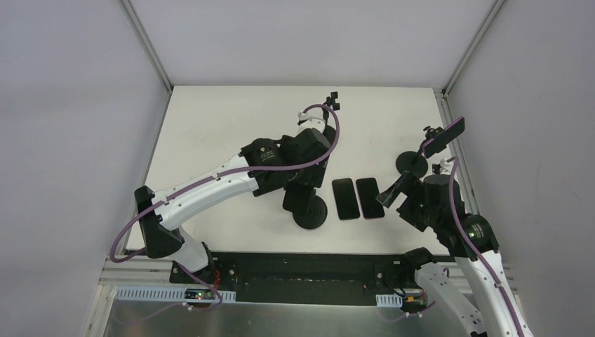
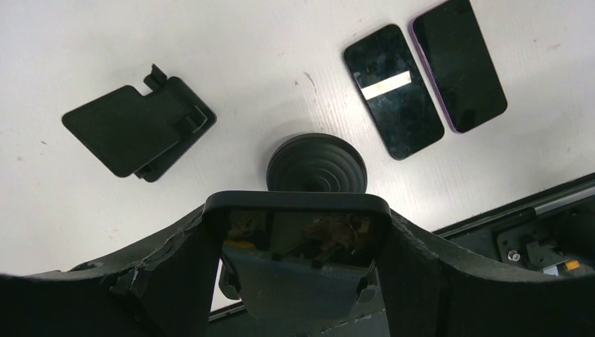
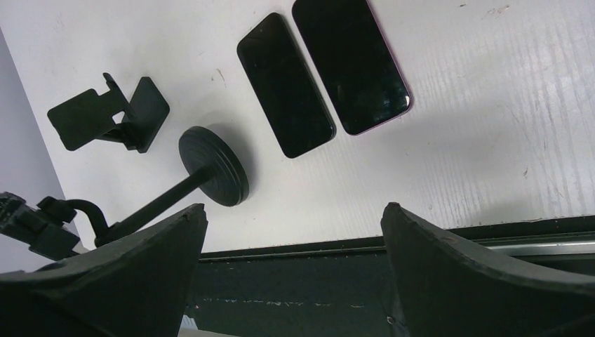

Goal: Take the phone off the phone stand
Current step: Place the phone stand with the phone at the center of the board.

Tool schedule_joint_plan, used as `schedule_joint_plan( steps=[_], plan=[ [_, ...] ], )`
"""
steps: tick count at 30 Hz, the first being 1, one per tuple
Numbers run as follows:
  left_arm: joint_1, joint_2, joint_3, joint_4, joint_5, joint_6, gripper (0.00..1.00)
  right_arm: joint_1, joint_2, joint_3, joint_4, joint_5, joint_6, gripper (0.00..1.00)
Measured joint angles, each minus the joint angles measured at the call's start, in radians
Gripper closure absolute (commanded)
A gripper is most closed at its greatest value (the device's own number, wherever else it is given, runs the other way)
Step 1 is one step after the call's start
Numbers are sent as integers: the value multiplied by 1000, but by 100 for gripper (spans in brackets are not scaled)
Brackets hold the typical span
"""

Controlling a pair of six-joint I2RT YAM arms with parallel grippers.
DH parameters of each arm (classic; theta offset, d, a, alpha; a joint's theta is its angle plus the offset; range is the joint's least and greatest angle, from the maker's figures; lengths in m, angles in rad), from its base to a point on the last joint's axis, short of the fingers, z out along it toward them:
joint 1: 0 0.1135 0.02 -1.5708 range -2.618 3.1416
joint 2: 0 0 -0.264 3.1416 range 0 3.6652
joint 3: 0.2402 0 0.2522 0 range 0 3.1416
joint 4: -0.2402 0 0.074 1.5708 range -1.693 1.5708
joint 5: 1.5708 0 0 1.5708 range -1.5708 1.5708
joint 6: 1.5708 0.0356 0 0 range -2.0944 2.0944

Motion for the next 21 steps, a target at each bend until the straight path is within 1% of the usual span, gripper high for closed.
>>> schedule_joint_plan(
  steps=[6,7,8,10,13,21],
  plan=[
    [-26,0,-35,-15,11,-19,100,0,14,-21,18,0,0,1],
    [-28,0,-38,-16,13,-19,98,0,15,-23,18,0,0,1],
    [-28,0,-42,-17,19,-20,95,0,15,-24,18,0,-1,1],
    [-28,0,-45,-21,31,-20,86,0,15,-26,19,1,-2,1],
    [-28,0,-48,-22,34,-20,76,0,17,-27,19,2,-3,1],
    [-28,1,-48,-22,37,-20,60,0,26,-27,19,2,-5,1]
  ],
)
